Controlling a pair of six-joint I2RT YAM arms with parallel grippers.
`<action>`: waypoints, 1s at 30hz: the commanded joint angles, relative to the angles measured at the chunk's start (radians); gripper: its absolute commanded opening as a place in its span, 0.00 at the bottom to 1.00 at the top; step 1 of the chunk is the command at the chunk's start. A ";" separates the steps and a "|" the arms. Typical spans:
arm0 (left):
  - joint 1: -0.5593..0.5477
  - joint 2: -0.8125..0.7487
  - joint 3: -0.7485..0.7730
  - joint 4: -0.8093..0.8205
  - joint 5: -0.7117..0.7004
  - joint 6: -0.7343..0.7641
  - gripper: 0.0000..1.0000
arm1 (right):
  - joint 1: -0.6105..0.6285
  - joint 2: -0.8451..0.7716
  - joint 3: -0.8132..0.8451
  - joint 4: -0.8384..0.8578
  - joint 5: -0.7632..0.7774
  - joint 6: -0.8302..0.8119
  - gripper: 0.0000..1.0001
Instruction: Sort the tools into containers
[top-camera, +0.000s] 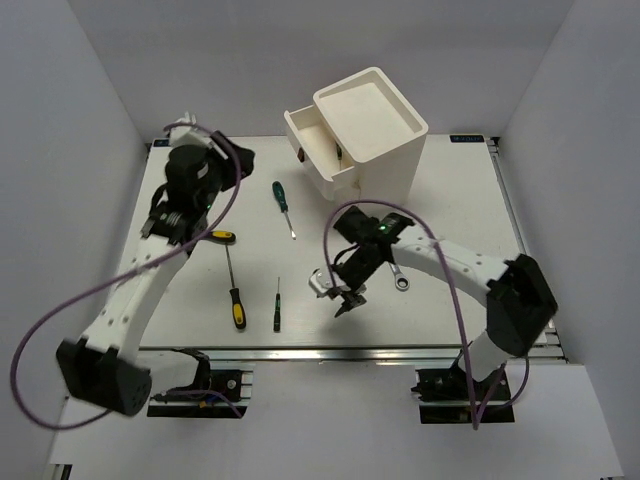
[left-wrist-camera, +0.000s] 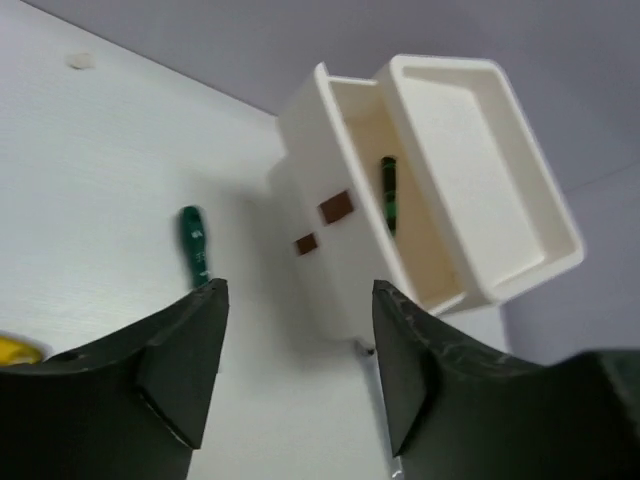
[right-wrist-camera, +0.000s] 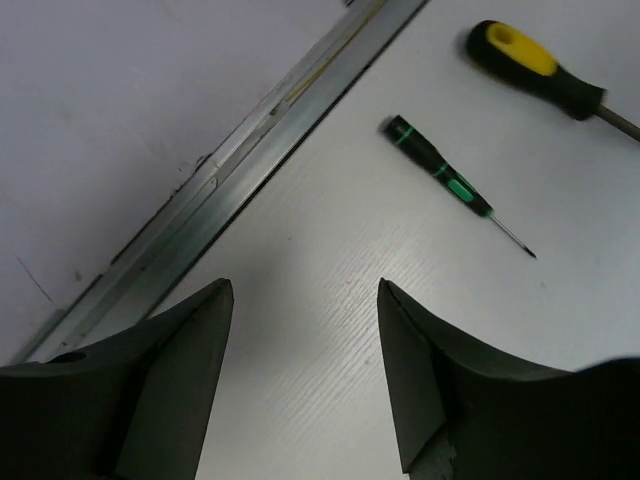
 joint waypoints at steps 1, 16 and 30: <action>0.001 -0.242 -0.129 -0.178 -0.102 0.158 0.72 | 0.098 0.090 0.091 -0.029 0.129 -0.190 0.64; 0.001 -0.666 -0.320 -0.610 -0.354 0.099 0.82 | 0.289 0.576 0.502 0.000 0.320 -0.224 0.57; 0.003 -0.660 -0.292 -0.669 -0.332 0.125 0.84 | 0.321 0.748 0.626 -0.027 0.419 -0.240 0.50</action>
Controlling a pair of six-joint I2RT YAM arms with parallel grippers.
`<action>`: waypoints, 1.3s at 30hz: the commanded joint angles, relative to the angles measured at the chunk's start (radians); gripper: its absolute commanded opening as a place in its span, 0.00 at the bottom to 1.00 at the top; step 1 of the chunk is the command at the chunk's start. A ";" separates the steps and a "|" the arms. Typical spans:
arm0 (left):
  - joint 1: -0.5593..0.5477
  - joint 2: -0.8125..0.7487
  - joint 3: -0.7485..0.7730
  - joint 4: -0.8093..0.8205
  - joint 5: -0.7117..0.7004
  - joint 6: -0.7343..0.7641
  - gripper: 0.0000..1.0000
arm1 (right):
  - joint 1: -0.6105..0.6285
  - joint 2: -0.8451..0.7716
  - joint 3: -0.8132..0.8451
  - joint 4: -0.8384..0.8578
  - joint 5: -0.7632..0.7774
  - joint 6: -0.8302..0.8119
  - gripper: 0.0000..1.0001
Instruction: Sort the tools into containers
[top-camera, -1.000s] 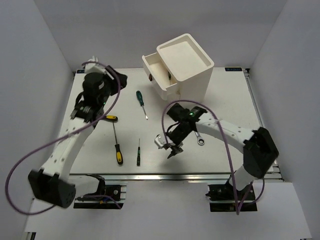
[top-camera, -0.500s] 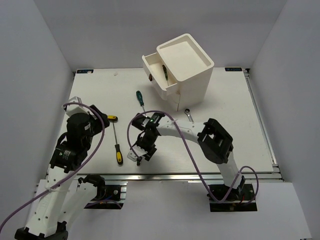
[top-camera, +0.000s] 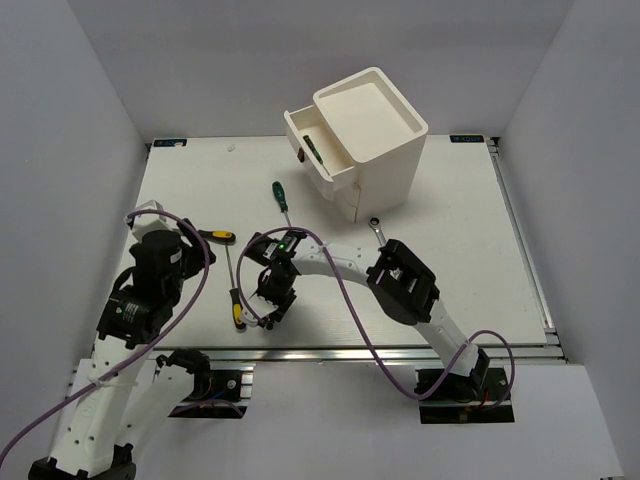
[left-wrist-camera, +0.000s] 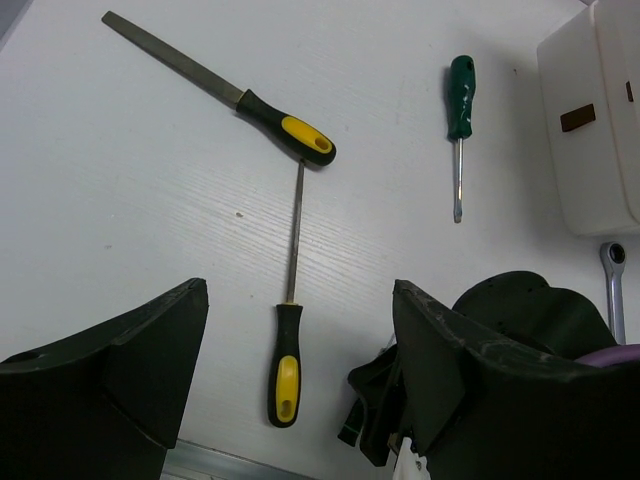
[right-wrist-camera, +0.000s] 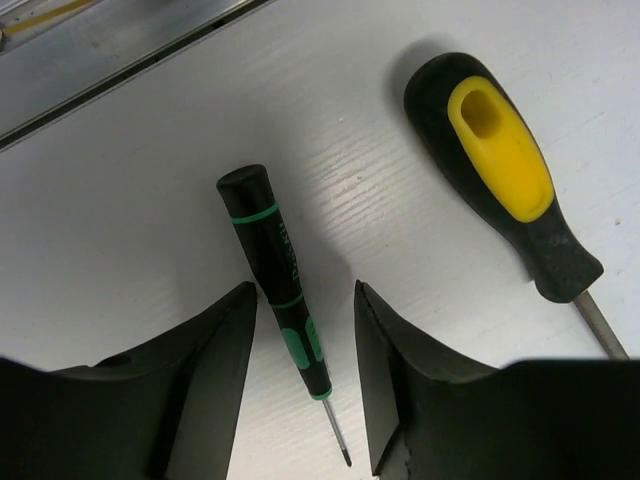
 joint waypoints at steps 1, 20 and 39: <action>-0.002 -0.010 0.015 -0.007 0.006 0.012 0.84 | 0.006 0.021 0.000 -0.042 0.051 -0.033 0.48; -0.002 -0.007 -0.082 0.154 0.101 -0.058 0.84 | -0.163 -0.221 -0.027 -0.104 -0.228 0.309 0.00; -0.001 0.171 -0.183 0.532 0.259 -0.153 0.80 | -0.395 -0.454 0.182 0.606 0.319 1.425 0.00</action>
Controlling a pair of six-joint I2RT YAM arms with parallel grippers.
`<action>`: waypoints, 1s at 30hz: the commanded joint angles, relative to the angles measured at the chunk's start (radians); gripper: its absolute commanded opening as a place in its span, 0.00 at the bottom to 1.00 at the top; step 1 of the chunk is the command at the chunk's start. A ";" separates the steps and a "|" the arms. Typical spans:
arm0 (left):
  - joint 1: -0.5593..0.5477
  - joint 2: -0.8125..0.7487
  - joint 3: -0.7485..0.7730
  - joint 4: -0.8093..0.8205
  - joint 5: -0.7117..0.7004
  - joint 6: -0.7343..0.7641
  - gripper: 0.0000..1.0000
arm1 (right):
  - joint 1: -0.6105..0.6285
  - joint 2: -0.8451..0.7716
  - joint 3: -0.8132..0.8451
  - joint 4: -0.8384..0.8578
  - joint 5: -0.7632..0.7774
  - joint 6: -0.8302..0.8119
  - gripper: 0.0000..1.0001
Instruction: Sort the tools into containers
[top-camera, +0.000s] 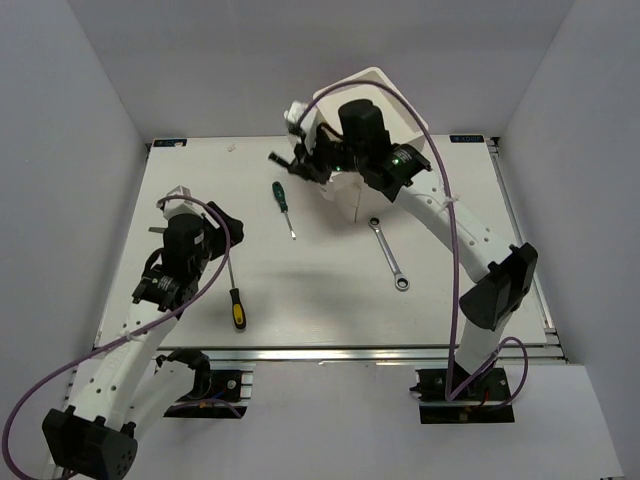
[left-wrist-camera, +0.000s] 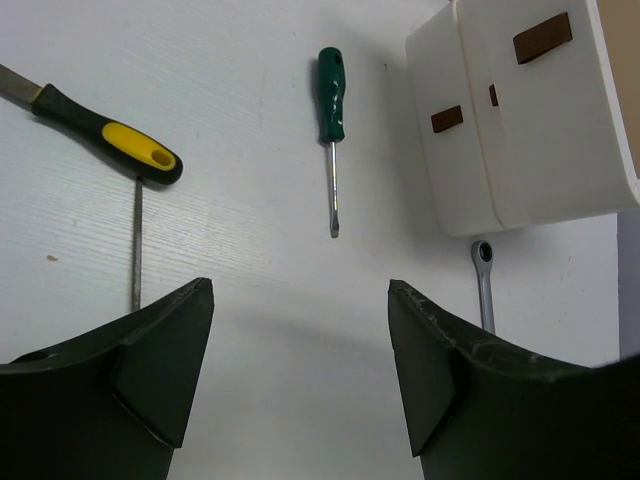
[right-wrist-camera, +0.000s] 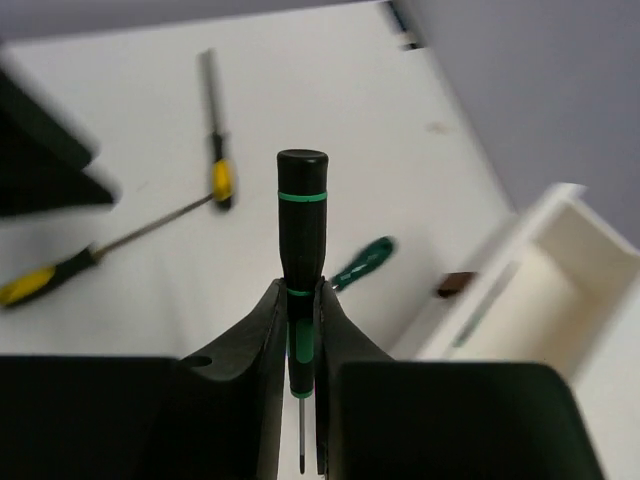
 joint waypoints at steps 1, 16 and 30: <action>-0.001 0.016 -0.011 0.096 0.055 -0.027 0.80 | -0.016 0.061 0.162 0.225 0.372 0.250 0.00; -0.001 0.074 -0.045 0.340 0.226 -0.024 0.81 | -0.143 0.279 0.247 0.323 0.508 0.259 0.00; -0.001 0.324 0.070 0.494 0.362 0.031 0.73 | -0.163 0.273 0.175 0.262 0.378 0.276 0.45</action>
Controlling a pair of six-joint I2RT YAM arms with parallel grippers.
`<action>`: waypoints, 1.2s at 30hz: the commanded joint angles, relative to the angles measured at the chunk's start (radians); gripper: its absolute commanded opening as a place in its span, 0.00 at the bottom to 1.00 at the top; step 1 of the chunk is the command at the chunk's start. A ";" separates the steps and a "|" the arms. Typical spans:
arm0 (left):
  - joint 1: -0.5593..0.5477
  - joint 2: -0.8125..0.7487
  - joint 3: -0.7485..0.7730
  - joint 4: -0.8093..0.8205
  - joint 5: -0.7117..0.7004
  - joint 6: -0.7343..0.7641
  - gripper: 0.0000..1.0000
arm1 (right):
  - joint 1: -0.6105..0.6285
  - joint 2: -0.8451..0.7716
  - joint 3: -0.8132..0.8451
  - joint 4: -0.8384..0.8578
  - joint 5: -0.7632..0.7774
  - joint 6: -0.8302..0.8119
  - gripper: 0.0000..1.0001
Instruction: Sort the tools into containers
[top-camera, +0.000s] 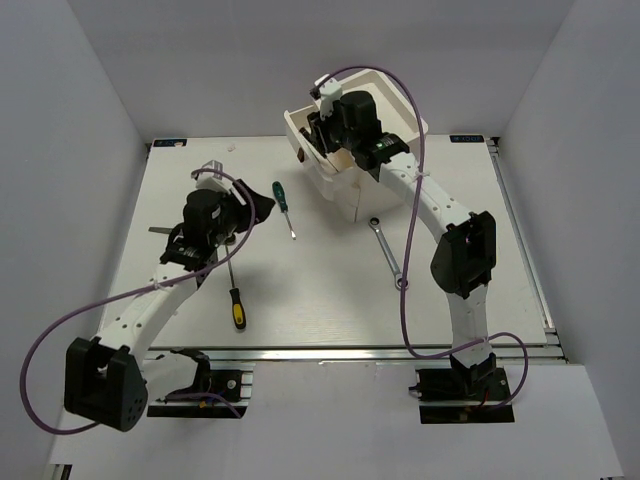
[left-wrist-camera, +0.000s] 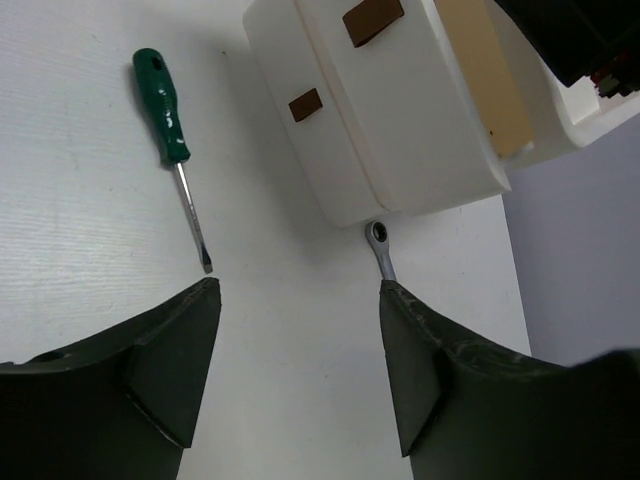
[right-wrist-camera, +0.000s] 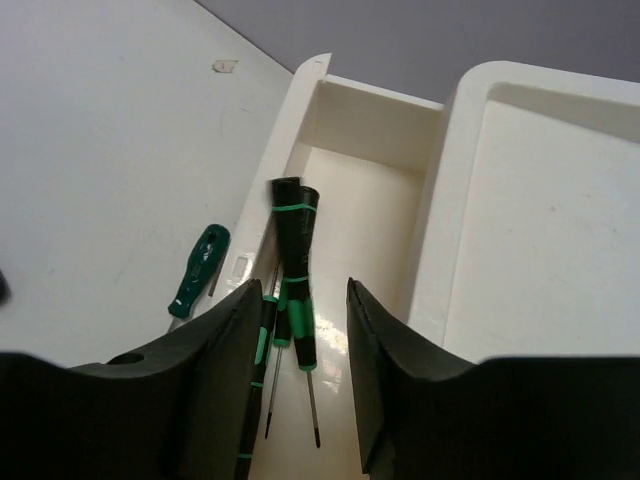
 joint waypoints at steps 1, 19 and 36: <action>-0.001 0.065 0.079 0.088 0.065 0.040 0.71 | -0.008 -0.036 0.041 0.013 -0.052 0.009 0.46; -0.001 0.554 0.409 0.217 0.305 0.066 0.46 | -0.358 -0.134 0.105 -0.050 -0.193 0.105 0.74; -0.002 0.722 0.565 0.219 0.393 0.037 0.48 | -0.478 -0.029 0.018 -0.137 -0.382 0.061 0.70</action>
